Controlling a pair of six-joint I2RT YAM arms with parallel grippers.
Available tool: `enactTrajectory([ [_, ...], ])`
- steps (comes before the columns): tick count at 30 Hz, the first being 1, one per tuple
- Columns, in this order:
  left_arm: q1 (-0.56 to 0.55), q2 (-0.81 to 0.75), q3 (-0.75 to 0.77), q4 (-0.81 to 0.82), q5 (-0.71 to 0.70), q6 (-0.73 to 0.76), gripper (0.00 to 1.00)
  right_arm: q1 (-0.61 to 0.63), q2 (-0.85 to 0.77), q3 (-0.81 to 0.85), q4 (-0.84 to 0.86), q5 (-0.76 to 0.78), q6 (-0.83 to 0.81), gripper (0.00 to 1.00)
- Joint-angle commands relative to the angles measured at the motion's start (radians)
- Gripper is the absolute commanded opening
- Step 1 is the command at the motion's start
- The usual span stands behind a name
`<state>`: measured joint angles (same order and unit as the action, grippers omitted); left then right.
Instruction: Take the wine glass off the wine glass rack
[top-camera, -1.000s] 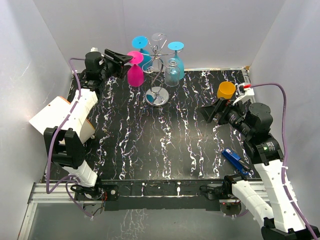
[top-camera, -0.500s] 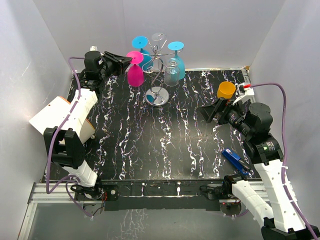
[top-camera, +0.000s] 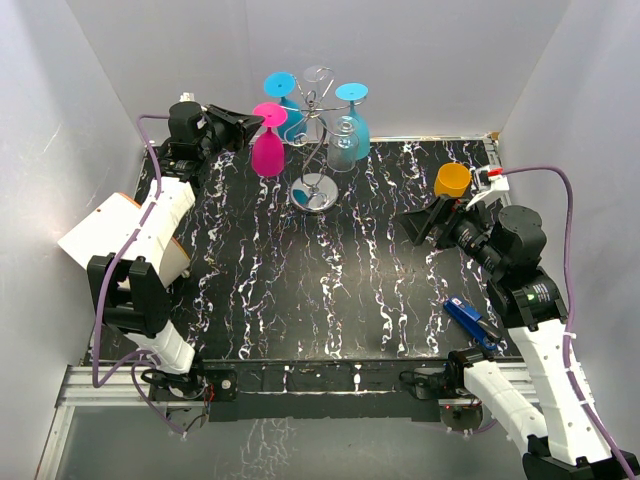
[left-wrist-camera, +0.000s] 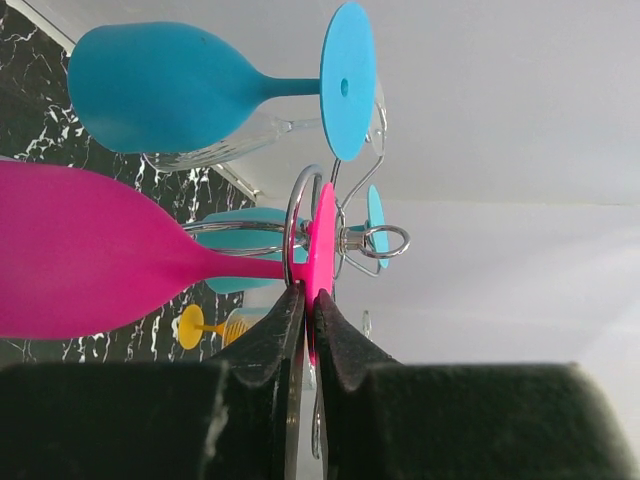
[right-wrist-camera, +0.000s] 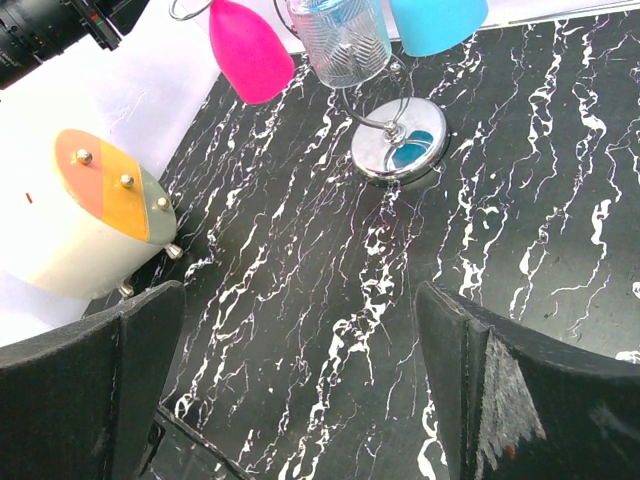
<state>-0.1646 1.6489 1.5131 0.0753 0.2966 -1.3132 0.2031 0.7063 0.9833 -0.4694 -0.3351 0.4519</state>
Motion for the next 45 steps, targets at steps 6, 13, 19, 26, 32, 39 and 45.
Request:
enactTrajectory([
  [6,0.01,-0.038,0.04,0.061,0.024,-0.038,0.04,0.005,-0.01,-0.013,0.078,-0.006,0.021,0.98],
  [13,0.014,-0.031,0.062,0.056,0.019,-0.036,0.02,0.005,-0.005,-0.012,0.083,-0.013,0.027,0.98],
  [19,0.033,-0.027,0.074,0.043,0.018,-0.032,0.02,0.005,-0.004,-0.008,0.084,-0.009,0.028,0.98],
  [26,0.061,-0.024,0.077,0.036,0.021,-0.032,0.0,0.005,-0.002,-0.006,0.086,-0.007,0.03,0.98],
  [32,0.065,0.055,0.173,0.035,0.059,-0.036,0.0,0.005,-0.002,-0.006,0.089,-0.005,0.032,0.98],
  [39,0.059,0.089,0.179,0.072,0.109,-0.068,0.0,0.005,-0.007,-0.012,0.092,0.001,0.034,0.99],
  [45,0.047,0.094,0.182,0.102,0.164,-0.073,0.0,0.005,-0.004,-0.015,0.1,-0.006,0.046,0.98],
])
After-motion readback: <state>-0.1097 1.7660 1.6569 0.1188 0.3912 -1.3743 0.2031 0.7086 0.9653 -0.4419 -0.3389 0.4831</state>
